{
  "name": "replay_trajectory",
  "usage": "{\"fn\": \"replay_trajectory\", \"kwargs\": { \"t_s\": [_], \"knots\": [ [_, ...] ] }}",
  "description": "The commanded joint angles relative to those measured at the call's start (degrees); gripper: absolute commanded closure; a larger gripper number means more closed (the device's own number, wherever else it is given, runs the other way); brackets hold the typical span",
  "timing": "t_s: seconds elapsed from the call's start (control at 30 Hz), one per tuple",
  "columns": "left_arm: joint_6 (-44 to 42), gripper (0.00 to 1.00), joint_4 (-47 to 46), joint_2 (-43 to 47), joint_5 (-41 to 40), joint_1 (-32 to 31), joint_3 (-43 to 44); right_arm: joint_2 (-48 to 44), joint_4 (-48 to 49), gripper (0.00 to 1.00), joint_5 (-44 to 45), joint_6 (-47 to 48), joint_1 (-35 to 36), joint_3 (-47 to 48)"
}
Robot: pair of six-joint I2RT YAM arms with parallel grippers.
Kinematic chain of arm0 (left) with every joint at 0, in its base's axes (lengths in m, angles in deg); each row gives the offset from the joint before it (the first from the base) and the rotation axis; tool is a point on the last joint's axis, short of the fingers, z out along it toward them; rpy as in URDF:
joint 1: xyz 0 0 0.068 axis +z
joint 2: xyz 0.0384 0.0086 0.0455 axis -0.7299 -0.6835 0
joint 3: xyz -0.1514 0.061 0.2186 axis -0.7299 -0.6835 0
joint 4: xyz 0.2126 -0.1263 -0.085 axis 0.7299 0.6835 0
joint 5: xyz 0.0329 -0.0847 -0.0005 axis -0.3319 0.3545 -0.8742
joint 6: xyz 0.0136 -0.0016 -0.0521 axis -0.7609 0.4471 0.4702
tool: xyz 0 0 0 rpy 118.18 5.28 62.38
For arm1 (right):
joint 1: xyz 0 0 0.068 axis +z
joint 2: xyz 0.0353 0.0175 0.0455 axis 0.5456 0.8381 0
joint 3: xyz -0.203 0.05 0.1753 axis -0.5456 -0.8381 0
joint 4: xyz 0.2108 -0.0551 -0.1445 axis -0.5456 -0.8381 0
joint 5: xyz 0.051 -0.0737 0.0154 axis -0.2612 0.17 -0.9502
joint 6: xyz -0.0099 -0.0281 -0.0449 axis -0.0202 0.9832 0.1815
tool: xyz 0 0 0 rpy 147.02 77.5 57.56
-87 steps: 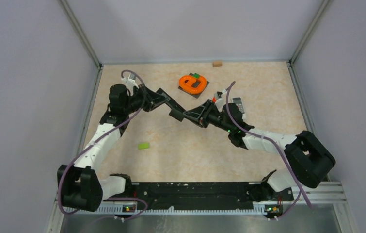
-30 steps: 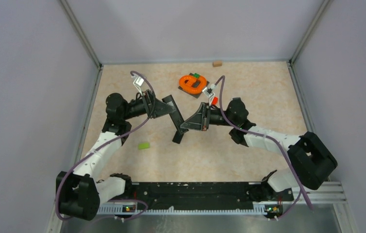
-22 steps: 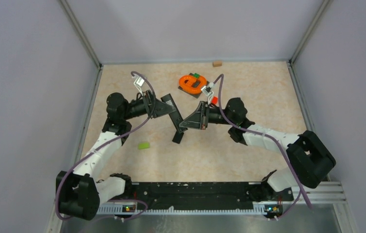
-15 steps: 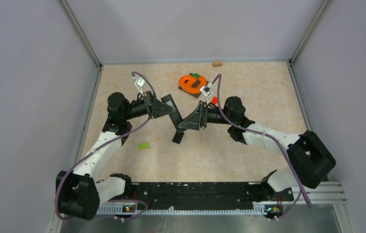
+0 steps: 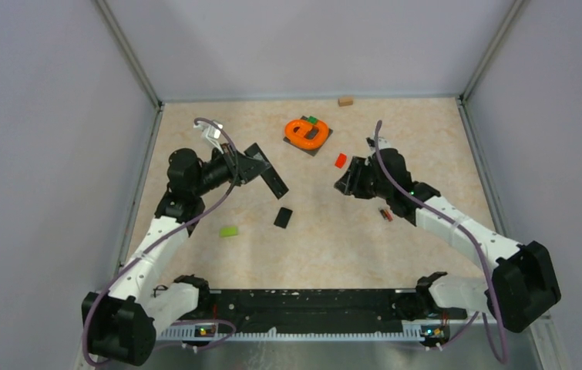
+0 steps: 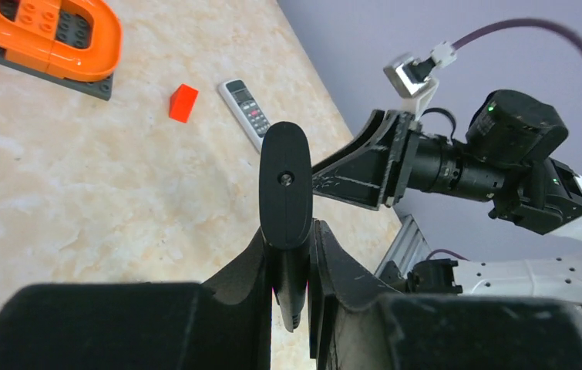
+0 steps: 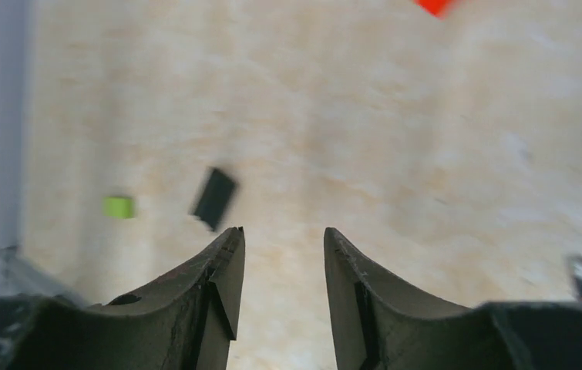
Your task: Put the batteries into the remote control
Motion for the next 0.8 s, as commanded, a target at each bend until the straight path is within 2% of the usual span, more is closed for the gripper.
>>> {"fn": "replay_trajectory", "kwargs": {
  "t_s": [0.0,0.13,0.37,0.57,0.77],
  "knots": [
    [-2.6,1.00,0.7,1.4,-4.8,-0.1,2.2,1.0,-23.7,0.59,21.0,6.0,-3.3,1.8],
    [-2.2,1.00,0.9,0.9,-4.4,-0.1,2.2,3.8,-25.2,0.61,20.6,7.9,-6.9,0.4],
    [-1.7,1.00,0.5,0.3,-3.5,-0.1,2.4,10.3,-25.6,0.63,20.7,10.3,-8.7,0.0],
    [-1.7,1.00,0.0,0.1,-3.1,-0.1,2.4,12.4,-23.6,0.64,20.1,11.0,-9.5,-0.9],
    [-1.4,1.00,-0.4,-0.6,-3.0,-0.1,2.5,11.9,-23.1,0.60,20.5,11.5,-9.9,0.0]
  ]
}}
